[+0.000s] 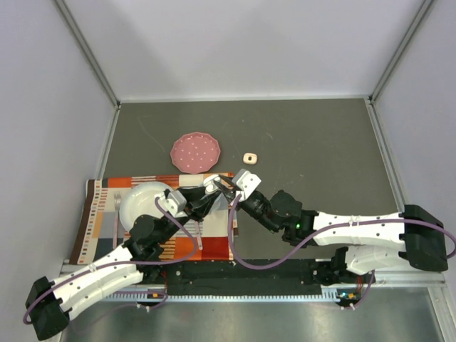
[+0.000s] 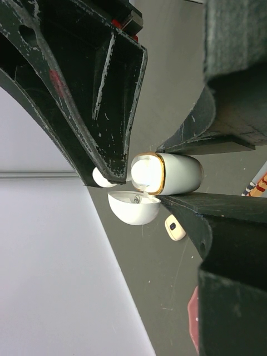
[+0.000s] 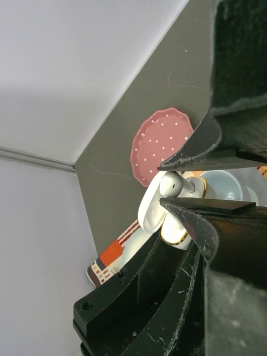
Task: Insert the wireless bluetooth earbuds into the charging case
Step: Insert the right earbud into the right side groove of the charging case, then close the charging case with the earbuds.
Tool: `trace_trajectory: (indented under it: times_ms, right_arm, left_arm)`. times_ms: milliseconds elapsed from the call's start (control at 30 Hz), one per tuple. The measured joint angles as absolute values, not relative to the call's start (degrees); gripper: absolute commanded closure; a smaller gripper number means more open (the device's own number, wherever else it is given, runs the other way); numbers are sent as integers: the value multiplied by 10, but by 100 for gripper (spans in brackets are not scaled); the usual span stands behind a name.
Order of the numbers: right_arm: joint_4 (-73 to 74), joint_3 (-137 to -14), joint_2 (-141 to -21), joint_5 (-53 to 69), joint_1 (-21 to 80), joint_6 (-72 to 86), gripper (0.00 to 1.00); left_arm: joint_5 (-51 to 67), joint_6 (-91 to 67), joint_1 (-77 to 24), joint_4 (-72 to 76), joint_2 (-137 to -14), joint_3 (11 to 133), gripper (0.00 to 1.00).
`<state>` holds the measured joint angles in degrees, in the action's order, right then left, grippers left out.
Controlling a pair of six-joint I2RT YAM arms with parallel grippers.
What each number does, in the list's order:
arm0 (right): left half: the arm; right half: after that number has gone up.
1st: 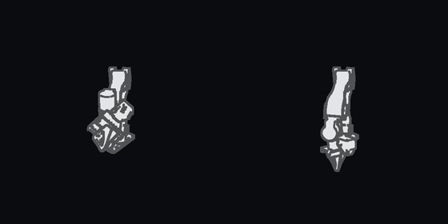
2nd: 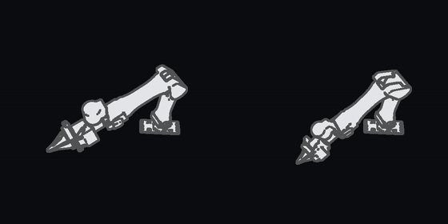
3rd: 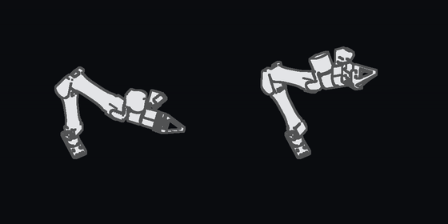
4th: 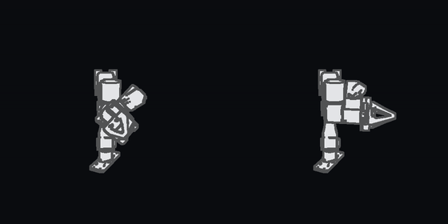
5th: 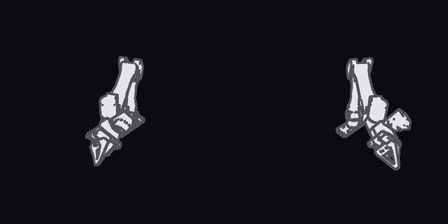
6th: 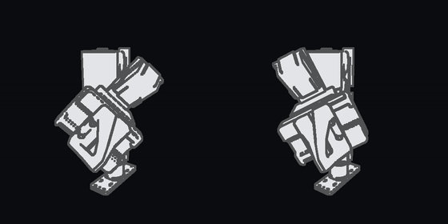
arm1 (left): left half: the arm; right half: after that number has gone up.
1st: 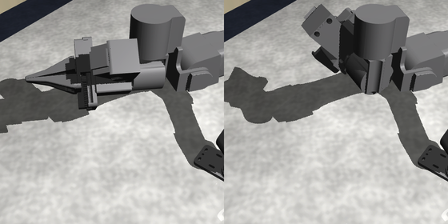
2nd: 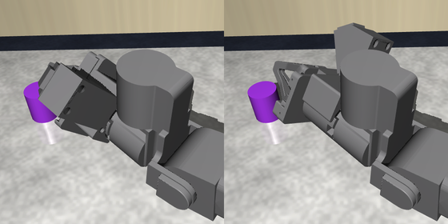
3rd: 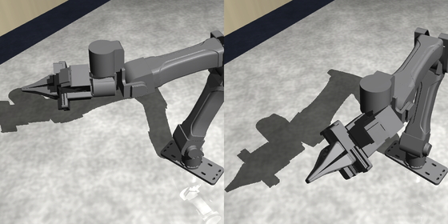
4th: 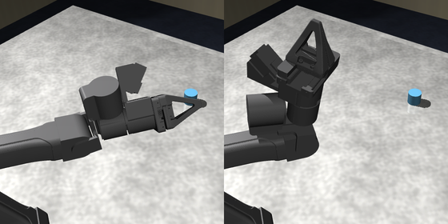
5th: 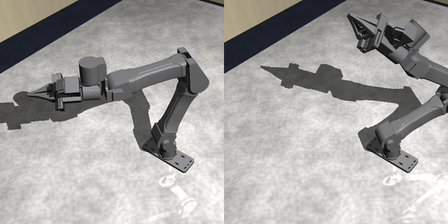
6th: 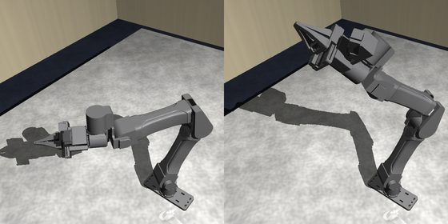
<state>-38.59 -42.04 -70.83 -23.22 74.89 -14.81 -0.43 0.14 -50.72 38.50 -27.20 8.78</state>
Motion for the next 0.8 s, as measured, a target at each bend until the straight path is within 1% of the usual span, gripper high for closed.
trace_trajectory:
  times_ms: [67, 233, 467, 500, 533, 600, 633, 733, 800]
  right_arm:
    - [-383, -420, -707, -232, 749, -147, 72]
    - [-371, -421, -704, -231, 750, -137, 67]
    - [-370, -421, -703, -231, 750, -133, 64]
    - [-370, -421, -703, -231, 750, -133, 60]
    - [-370, -421, -702, -231, 750, -133, 51]
    - [-371, -421, -700, -235, 750, -131, 44]
    - [-369, -421, -697, -239, 750, -130, 37]
    - [-363, -420, -683, -253, 752, -128, 28]
    - [-364, -418, -672, -262, 753, -128, 26]
  left_arm:
    - [-5, 1, -507, 385, -272, 88, 100]
    - [-11, 2, -507, 395, -271, 88, 100]
    - [-14, 2, -507, 395, -271, 88, 100]
    - [-14, 2, -507, 395, -271, 88, 100]
    - [-14, 2, -507, 396, -271, 88, 100]
    - [-15, 2, -507, 396, -271, 88, 100]
    - [-16, 2, -507, 397, -271, 88, 100]
    - [-16, 2, -507, 407, -271, 88, 100]
    - [-16, 2, -507, 417, -271, 88, 100]
